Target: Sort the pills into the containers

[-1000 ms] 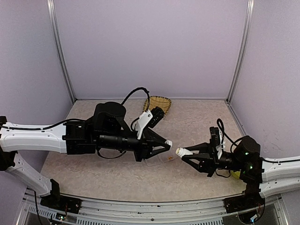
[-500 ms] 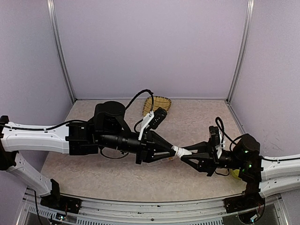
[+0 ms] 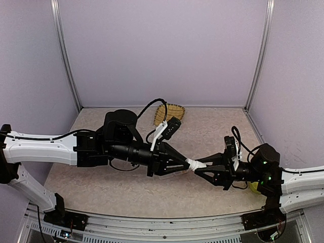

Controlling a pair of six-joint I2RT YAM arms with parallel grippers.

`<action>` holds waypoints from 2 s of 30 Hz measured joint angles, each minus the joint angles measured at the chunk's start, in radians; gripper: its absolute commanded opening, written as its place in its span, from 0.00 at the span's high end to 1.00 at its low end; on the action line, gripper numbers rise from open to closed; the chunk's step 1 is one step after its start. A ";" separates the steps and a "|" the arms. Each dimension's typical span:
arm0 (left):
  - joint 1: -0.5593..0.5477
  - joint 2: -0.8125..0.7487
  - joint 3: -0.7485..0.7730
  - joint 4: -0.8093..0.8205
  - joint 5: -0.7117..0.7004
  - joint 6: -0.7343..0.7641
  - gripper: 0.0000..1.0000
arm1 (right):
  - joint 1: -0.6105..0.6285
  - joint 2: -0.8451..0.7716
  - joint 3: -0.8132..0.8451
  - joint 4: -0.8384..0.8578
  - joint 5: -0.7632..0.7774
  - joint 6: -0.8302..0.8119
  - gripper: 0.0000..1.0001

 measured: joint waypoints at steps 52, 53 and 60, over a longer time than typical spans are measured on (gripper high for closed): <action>0.007 0.023 0.001 0.005 0.056 -0.005 0.75 | -0.003 0.028 0.002 0.021 -0.045 0.014 0.83; 0.007 0.023 0.000 0.008 0.047 -0.011 0.75 | -0.003 0.029 0.002 0.023 -0.042 0.014 0.84; 0.006 0.023 -0.031 0.080 0.007 -0.078 0.75 | -0.003 0.015 0.001 0.012 0.000 0.013 0.84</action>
